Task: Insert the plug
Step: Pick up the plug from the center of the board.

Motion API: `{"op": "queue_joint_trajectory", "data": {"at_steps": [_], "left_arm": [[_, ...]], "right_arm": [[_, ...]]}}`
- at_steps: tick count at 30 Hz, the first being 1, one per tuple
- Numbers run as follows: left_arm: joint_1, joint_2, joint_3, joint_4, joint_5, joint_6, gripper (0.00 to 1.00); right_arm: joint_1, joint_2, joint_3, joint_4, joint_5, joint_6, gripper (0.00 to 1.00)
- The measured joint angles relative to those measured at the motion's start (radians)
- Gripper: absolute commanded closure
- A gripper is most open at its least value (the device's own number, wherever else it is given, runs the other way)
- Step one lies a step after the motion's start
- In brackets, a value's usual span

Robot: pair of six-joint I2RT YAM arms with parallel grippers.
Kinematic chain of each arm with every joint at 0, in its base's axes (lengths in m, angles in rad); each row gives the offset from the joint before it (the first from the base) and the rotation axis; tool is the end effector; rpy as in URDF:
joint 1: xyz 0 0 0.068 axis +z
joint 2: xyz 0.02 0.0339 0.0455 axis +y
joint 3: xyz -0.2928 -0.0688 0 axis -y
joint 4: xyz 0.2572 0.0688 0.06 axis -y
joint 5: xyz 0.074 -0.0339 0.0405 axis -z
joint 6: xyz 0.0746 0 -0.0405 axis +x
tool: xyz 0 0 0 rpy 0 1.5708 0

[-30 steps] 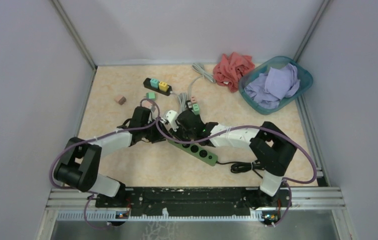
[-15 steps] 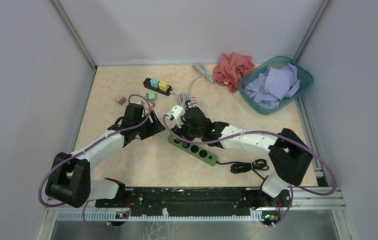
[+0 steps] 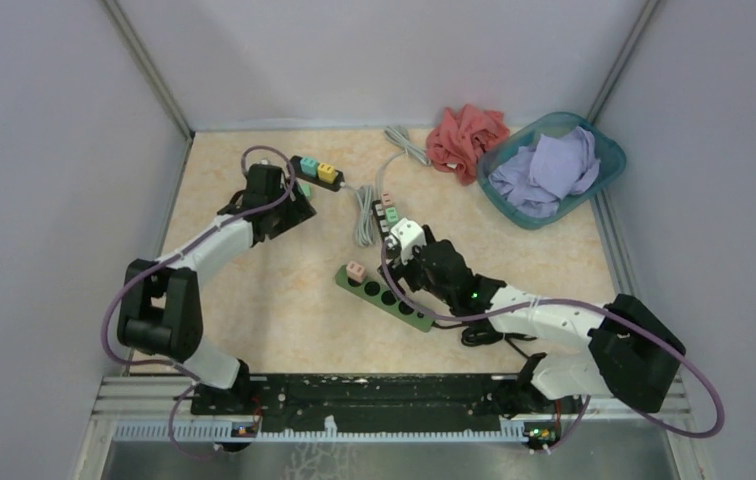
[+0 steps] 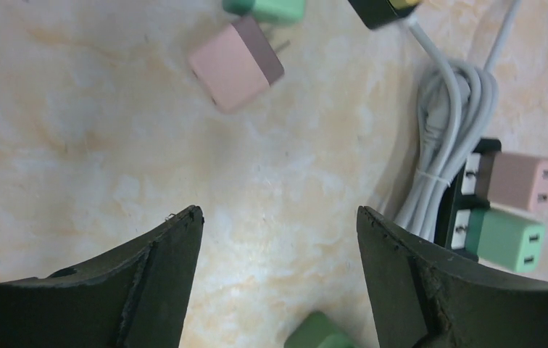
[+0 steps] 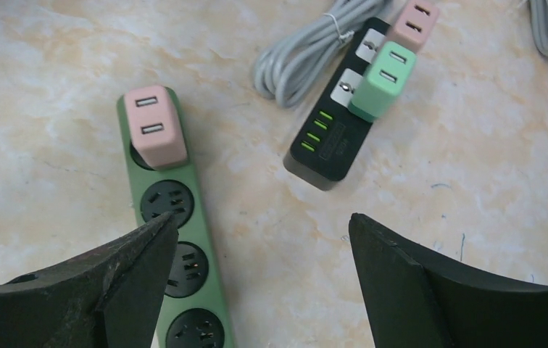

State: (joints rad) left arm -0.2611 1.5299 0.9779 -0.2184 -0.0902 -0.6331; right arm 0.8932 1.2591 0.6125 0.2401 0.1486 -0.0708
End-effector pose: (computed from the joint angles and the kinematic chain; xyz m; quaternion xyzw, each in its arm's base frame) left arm 0.3543 -0.0877 0.2190 -0.1874 0.9009 -0.1308 0.3689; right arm 0.2013 0.2325 0.2267 -0.3500 0.7570 0.1623 0.5274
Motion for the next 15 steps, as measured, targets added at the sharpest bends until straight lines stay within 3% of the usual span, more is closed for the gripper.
{"op": "queue_joint_trajectory", "data": {"at_steps": [8,15], "left_arm": [[0.063,0.167,0.151,-0.002,-0.090,0.092,0.12],[0.110,0.304,0.265,0.022,-0.098,0.217,0.11]], "right_arm": [[-0.001,-0.076,-0.191,0.240,0.099,0.029,0.12],[-0.001,-0.082,-0.226,0.362,0.145,0.034,0.12]]}}
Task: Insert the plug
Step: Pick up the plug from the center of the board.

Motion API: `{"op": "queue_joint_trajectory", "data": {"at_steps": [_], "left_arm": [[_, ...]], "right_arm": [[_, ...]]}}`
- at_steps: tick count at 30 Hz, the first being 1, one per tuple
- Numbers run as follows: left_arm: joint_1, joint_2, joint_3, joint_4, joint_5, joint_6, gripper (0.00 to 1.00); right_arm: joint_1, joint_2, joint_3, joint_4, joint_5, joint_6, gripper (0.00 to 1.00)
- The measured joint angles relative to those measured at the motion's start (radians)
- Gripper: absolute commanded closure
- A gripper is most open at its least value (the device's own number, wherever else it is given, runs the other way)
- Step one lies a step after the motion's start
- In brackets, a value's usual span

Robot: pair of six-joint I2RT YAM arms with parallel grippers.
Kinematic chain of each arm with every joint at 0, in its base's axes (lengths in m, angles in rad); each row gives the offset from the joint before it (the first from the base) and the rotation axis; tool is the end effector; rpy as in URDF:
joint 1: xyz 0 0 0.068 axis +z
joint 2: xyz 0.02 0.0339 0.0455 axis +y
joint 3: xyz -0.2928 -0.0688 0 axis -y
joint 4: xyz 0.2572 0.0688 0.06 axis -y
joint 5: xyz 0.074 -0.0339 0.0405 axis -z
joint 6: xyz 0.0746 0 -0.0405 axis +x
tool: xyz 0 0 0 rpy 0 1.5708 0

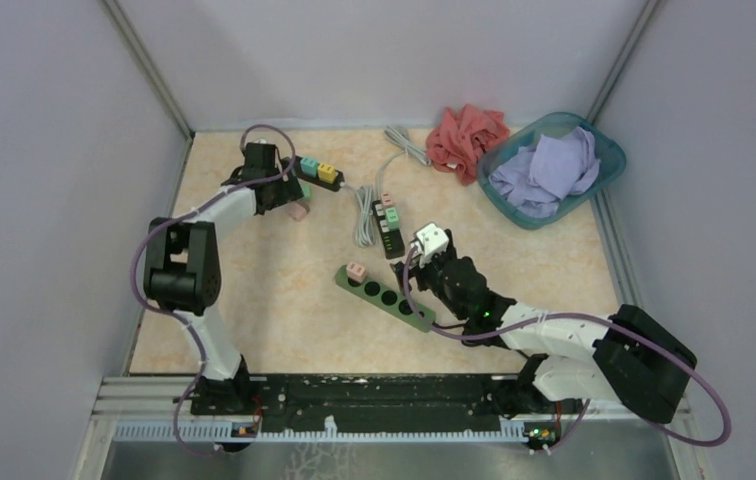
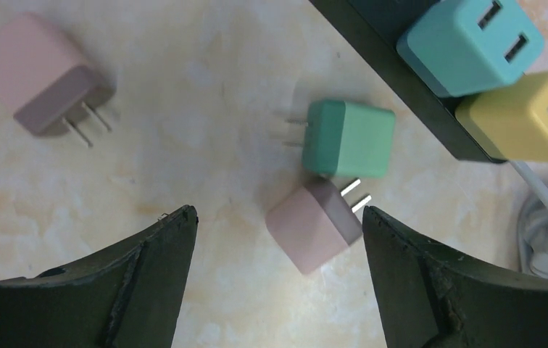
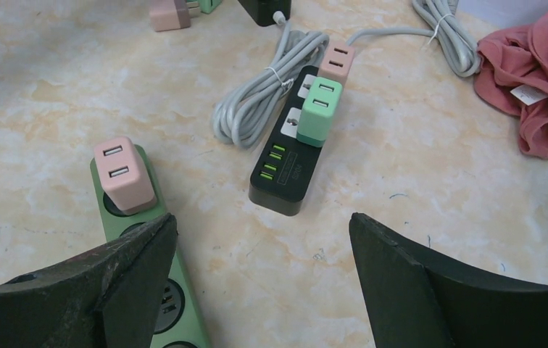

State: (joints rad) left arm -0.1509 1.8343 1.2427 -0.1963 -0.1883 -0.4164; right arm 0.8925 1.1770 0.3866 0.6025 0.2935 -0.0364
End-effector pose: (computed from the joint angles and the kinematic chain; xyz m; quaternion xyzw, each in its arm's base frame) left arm 0.4441 -0.0534 0.1982 -0.1574 0.9074 -0.0229 0.3890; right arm 0.1888 0.1999 0.2162 -0.2580 0.7231 0.1594 0.6206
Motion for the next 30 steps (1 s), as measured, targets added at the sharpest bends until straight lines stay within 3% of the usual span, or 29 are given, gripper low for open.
{"op": "queue_joint_trajectory", "data": {"at_steps": [7,16,30], "left_arm": [[0.035,0.144,0.114,-0.001,0.030,0.087,0.11],[0.042,0.207,0.179,-0.015,0.184,0.121,0.18],[0.018,0.037,-0.023,-0.013,0.351,0.070,0.27]], "right_arm": [[0.000,0.037,0.000,0.026,0.005,0.004,0.12],[0.000,0.084,0.014,0.013,-0.003,0.004,0.12],[0.000,0.121,0.042,-0.015,-0.007,0.004,0.12]]}}
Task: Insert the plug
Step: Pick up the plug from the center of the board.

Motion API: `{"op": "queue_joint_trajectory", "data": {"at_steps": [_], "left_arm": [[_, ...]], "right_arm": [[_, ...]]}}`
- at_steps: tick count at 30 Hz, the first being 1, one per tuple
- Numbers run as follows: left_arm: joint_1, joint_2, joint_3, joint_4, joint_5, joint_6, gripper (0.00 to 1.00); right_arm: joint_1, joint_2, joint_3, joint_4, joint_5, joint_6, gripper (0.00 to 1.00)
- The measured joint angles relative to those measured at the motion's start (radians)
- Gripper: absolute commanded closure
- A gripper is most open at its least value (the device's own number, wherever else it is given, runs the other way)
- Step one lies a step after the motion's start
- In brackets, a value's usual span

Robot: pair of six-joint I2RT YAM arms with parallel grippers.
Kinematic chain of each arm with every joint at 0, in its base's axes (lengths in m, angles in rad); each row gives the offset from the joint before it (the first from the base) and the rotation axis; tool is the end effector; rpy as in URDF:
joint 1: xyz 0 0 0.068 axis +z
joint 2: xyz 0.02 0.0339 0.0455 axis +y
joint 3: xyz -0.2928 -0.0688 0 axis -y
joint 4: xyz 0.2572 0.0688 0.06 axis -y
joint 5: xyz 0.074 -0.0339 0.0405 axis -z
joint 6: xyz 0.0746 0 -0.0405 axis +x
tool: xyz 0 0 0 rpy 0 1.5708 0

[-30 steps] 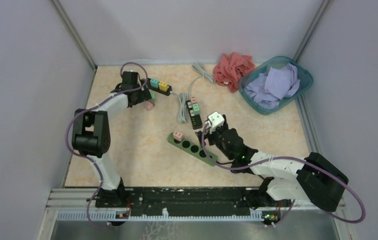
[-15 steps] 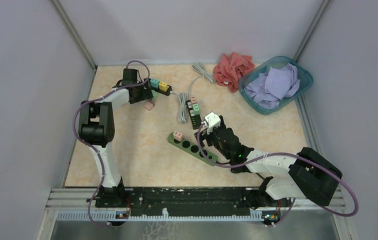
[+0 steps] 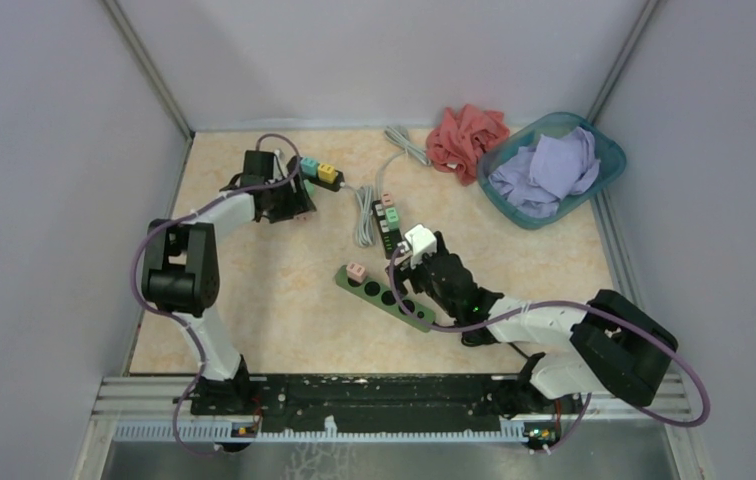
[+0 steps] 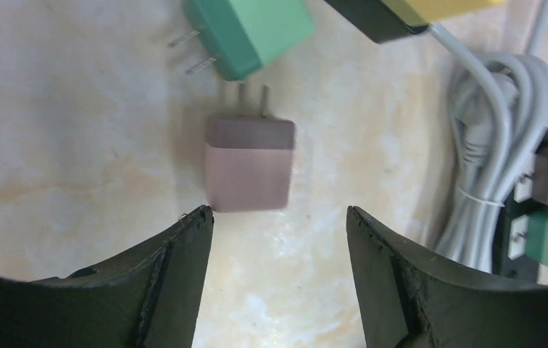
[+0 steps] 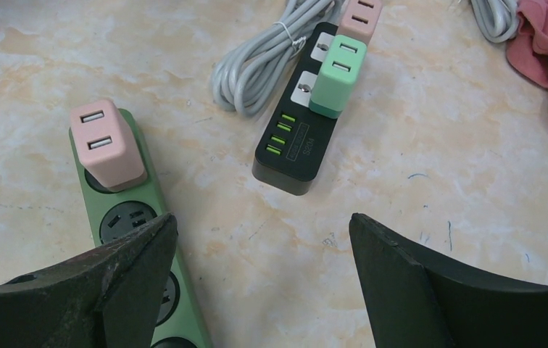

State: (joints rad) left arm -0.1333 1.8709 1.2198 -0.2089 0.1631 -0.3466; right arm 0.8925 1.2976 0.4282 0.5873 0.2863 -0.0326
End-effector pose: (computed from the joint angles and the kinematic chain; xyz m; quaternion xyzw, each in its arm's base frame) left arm 0.4383 -0.0710 0.1732 -0.0713 0.9321 -0.1566 0.3187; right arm 0.2000 0.2146 0.1972 -0.2764 0.7464 0.1441 0.5880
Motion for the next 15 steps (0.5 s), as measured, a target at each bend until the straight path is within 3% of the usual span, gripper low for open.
{"op": "queue_joint_trajectory", "data": {"at_steps": [6,15], "left_arm": [[-0.051,-0.072,-0.024,0.003,0.014,-0.002,0.24],[-0.073,-0.072,0.035,-0.065,-0.208,-0.027,0.23]], "right_arm": [[0.000,0.010,0.003,-0.014,0.000,0.000,0.12],[0.000,0.021,0.015,-0.014,0.000,0.000,0.12]]}}
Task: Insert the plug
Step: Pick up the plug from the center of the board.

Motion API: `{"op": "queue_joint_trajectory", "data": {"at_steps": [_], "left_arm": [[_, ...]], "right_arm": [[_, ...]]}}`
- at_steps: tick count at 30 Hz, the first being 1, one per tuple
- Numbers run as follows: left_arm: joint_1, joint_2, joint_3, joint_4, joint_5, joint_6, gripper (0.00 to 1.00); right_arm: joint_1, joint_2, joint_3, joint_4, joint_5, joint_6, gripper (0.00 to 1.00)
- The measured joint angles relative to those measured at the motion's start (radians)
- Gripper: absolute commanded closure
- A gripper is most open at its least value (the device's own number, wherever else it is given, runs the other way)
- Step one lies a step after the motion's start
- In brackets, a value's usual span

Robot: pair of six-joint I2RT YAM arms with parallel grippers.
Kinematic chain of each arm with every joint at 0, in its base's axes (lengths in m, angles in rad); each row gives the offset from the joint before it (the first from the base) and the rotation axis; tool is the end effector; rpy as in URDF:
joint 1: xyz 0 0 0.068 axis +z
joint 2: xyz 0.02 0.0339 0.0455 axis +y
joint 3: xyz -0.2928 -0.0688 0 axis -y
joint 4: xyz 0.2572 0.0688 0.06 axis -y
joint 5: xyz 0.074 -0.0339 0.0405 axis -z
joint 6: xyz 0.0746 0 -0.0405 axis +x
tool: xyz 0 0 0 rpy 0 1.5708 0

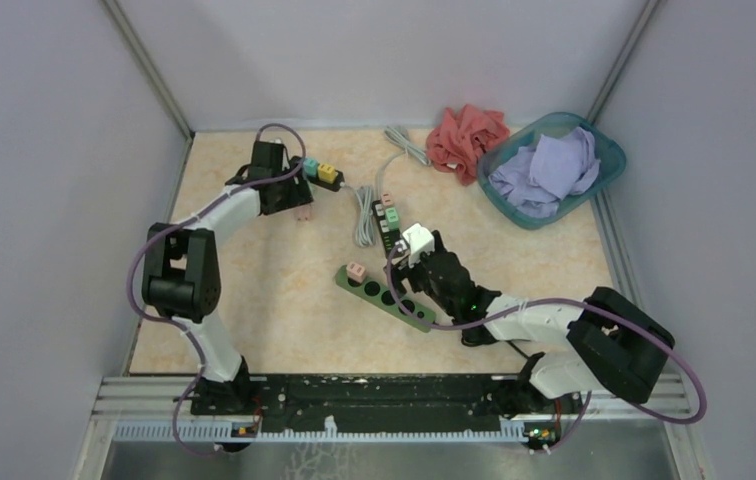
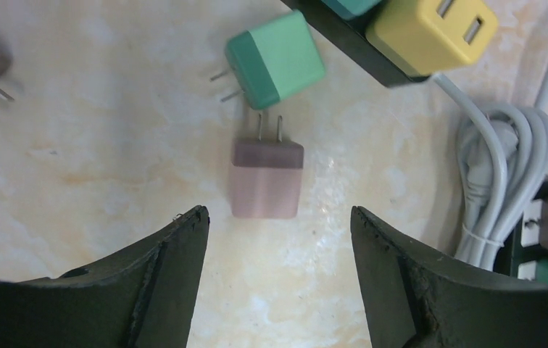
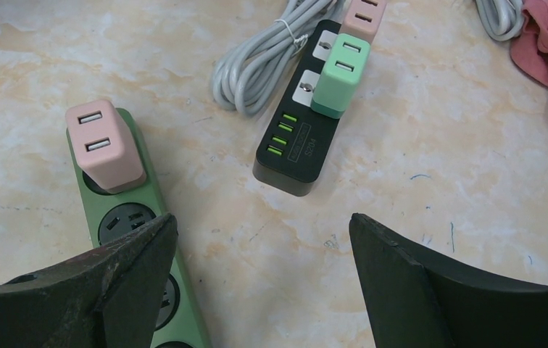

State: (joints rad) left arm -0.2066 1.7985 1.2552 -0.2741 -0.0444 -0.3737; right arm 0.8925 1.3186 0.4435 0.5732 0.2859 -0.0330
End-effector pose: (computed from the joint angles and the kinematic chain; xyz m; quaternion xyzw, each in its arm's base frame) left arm 0.4302 -0.0868 0.2088 -0.0857 0.9257 -0.0854 0.3583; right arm 0.2026 0.2179 0.1948 -0.2803 0.7510 0.1401 0.5811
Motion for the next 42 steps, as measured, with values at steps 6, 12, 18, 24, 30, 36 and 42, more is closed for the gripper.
{"op": "queue_joint_trajectory", "data": {"at_steps": [6,12,18,24,30,36,42], "left_arm": [[0.002,0.097,0.098,-0.022,-0.055,0.000,0.25],[0.002,0.190,0.165,-0.048,-0.058,0.001,0.30],[-0.004,0.227,0.190,-0.069,-0.070,0.007,0.35],[-0.026,0.240,0.203,-0.094,-0.105,0.016,0.40],[-0.039,0.270,0.235,-0.109,-0.137,0.027,0.43],[-0.042,0.291,0.251,-0.116,-0.153,0.028,0.54],[-0.046,0.288,0.248,-0.116,-0.156,0.011,0.58]], "right_arm": [[0.000,0.002,0.003,-0.001,0.000,0.000,0.12],[0.000,0.002,0.004,-0.002,0.000,0.000,0.12],[0.000,0.002,0.004,-0.002,0.000,0.000,0.12],[0.000,0.007,0.004,-0.004,0.000,0.000,0.12],[0.000,0.018,0.005,-0.006,-0.001,0.000,0.12],[0.000,0.019,0.012,-0.005,-0.002,0.000,0.12],[0.000,0.019,0.012,-0.006,-0.003,0.000,0.12]]}}
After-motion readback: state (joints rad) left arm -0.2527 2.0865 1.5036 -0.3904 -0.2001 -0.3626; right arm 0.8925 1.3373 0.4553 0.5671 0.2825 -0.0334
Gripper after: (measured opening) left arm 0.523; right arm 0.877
